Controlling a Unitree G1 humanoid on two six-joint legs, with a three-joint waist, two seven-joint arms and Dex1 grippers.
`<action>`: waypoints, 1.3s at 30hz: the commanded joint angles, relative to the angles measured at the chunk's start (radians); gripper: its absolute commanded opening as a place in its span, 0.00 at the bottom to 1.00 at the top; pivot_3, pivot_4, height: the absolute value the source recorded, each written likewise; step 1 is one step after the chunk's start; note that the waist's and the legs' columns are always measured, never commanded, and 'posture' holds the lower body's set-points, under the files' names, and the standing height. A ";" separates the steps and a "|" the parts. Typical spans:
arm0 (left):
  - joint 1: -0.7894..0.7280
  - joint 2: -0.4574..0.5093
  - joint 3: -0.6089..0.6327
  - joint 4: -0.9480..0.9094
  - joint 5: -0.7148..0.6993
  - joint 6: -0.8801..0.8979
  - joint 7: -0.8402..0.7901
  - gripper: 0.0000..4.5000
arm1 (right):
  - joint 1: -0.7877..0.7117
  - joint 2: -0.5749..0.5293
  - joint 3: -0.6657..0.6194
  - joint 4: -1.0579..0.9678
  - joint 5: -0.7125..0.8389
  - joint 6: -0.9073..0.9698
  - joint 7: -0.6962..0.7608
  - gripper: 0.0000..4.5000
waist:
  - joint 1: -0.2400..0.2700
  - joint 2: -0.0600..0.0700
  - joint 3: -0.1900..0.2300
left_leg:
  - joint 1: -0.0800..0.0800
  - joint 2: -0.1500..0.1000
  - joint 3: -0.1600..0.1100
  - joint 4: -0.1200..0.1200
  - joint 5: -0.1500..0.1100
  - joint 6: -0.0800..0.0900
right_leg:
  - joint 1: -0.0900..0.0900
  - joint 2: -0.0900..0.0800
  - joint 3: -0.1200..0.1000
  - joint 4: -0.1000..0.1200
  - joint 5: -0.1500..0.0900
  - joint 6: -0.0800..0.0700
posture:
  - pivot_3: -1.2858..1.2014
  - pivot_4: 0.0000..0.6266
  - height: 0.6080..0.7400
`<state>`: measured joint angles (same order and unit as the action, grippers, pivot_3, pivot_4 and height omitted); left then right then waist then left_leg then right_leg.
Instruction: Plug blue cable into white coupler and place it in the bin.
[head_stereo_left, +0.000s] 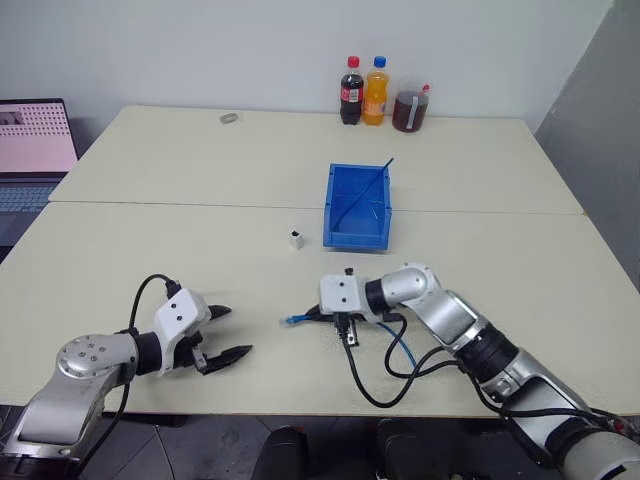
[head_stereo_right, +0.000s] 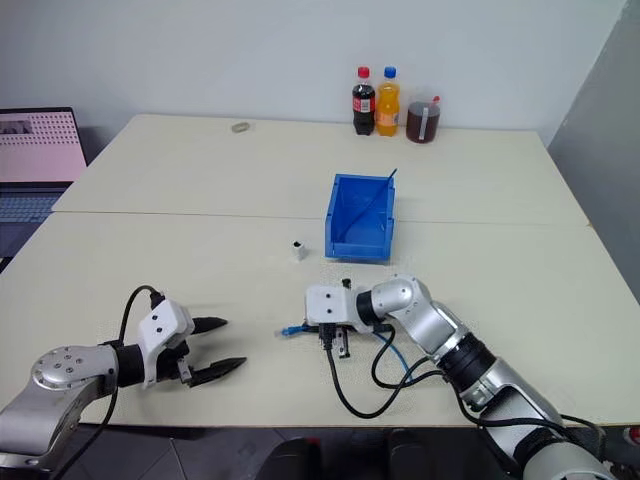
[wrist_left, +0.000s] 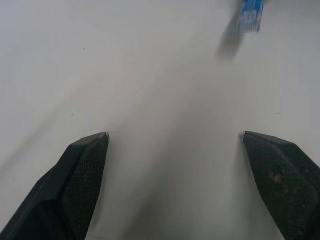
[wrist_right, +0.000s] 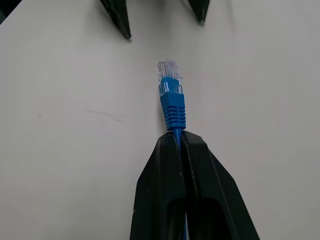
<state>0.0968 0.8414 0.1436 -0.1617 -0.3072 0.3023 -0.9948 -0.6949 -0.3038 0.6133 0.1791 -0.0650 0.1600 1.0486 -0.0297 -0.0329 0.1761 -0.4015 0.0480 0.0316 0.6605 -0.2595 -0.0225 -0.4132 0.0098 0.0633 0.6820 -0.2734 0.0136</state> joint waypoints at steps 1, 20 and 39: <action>0.002 0.002 0.009 -0.043 -0.008 -0.010 -0.004 1.00 | -0.025 0.010 -0.009 -0.006 -0.007 -0.012 0.024 0.13 | 0.000 0.000 0.000 | 0.000 0.000 0.000 0.000 0.000 0.000 | 0.000 0.000 0.000 0.000 0.000 0.000 | 0.52 0.24 1.00; -0.138 -0.062 -0.171 0.000 0.038 -0.011 -0.030 1.00 | 0.186 -0.250 -0.188 -0.454 0.179 0.310 0.121 0.98 | -0.003 0.000 0.000 | 0.001 0.000 -0.001 0.000 0.000 0.000 | 0.002 0.002 -0.001 0.000 0.000 0.001 | 0.52 0.24 1.00; -0.130 -0.082 -0.303 0.058 0.139 -0.043 -0.015 0.39 | 0.283 -0.338 -0.310 -0.682 0.220 0.461 -0.056 1.00 | 0.001 0.000 -0.002 | 0.004 -0.001 -0.002 0.001 0.000 0.000 | 0.006 0.003 0.001 -0.001 -0.002 0.007 | 0.52 0.24 1.00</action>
<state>-0.0606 0.7431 -0.1206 -0.1520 -0.2192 0.2456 -1.0101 -0.4116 -0.6298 0.3344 -0.4571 0.1398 0.6232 1.0038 -0.0282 -0.0327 0.1739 -0.3978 0.0466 0.0298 0.6618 -0.2595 -0.0224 -0.4068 0.0129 0.0644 0.6809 -0.2753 0.0204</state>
